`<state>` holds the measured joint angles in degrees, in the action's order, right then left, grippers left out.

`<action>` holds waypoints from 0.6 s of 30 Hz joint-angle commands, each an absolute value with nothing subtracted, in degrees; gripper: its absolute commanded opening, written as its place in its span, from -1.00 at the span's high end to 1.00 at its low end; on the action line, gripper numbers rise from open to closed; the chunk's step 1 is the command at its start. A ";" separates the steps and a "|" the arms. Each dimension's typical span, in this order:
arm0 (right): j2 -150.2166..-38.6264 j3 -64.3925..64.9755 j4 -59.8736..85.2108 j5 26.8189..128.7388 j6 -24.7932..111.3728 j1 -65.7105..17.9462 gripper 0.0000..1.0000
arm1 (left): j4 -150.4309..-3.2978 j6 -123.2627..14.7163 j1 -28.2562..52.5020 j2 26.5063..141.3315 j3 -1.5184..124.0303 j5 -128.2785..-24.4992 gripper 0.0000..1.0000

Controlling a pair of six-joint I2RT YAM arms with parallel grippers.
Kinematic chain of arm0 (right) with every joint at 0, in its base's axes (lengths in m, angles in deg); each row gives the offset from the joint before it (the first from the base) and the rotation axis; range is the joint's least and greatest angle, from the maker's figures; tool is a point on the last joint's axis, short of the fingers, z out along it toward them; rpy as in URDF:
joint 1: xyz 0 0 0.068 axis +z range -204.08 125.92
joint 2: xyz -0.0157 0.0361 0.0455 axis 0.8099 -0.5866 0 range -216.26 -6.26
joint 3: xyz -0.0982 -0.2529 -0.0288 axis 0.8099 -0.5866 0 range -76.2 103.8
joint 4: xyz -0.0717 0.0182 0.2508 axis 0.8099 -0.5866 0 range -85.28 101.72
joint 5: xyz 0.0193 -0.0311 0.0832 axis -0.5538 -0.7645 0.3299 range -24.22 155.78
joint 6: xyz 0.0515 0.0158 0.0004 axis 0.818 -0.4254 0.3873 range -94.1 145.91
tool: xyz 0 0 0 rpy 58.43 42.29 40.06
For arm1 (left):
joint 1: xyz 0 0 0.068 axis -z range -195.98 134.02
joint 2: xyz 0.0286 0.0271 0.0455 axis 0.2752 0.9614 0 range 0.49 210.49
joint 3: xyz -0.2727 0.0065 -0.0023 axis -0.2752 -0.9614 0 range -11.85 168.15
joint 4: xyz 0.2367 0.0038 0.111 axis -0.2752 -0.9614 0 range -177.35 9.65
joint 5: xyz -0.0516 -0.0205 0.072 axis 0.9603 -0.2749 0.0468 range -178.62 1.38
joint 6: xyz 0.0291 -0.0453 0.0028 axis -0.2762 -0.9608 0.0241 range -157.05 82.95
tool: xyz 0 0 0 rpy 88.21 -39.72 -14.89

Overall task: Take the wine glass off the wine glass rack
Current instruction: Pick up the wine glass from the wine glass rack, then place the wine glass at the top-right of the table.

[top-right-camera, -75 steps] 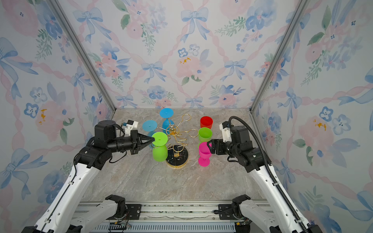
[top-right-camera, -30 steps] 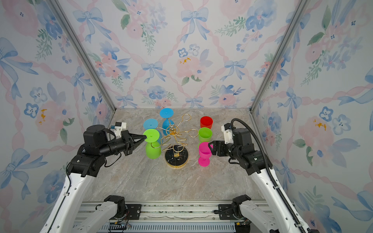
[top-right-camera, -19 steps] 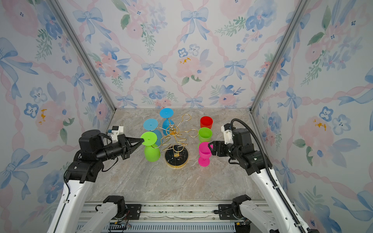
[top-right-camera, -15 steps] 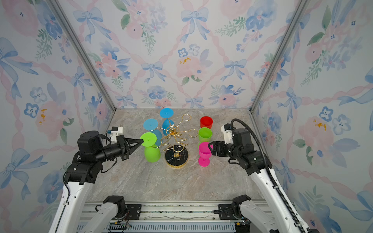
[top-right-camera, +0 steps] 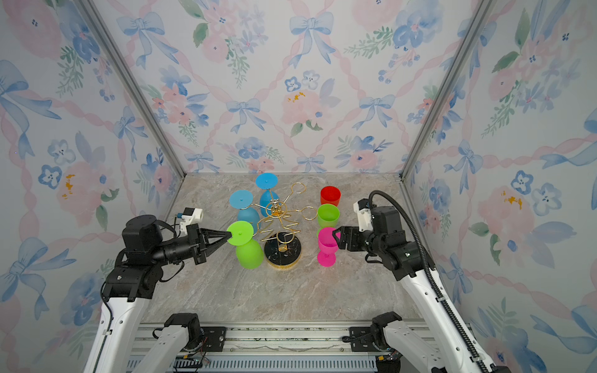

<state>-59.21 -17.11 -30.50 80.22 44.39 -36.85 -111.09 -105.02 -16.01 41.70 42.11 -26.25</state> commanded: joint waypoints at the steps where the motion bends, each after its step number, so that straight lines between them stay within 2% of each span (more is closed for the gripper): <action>1: -59.73 -17.22 -29.86 80.37 45.04 -37.39 -0.68 | -110.00 -103.50 -15.75 40.59 42.16 -20.32 1.00; 9: -59.96 -17.22 -29.23 81.38 46.12 -37.39 -0.68 | -109.97 -103.62 -11.57 39.94 42.11 -22.40 1.00; 18: -59.34 -15.59 -31.69 80.40 45.24 -37.49 -0.68 | -110.05 -100.24 5.71 42.78 46.60 -36.21 1.00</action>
<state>-59.97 -17.07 -30.67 80.54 45.37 -36.85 -111.13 -102.96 2.44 42.68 44.01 -30.86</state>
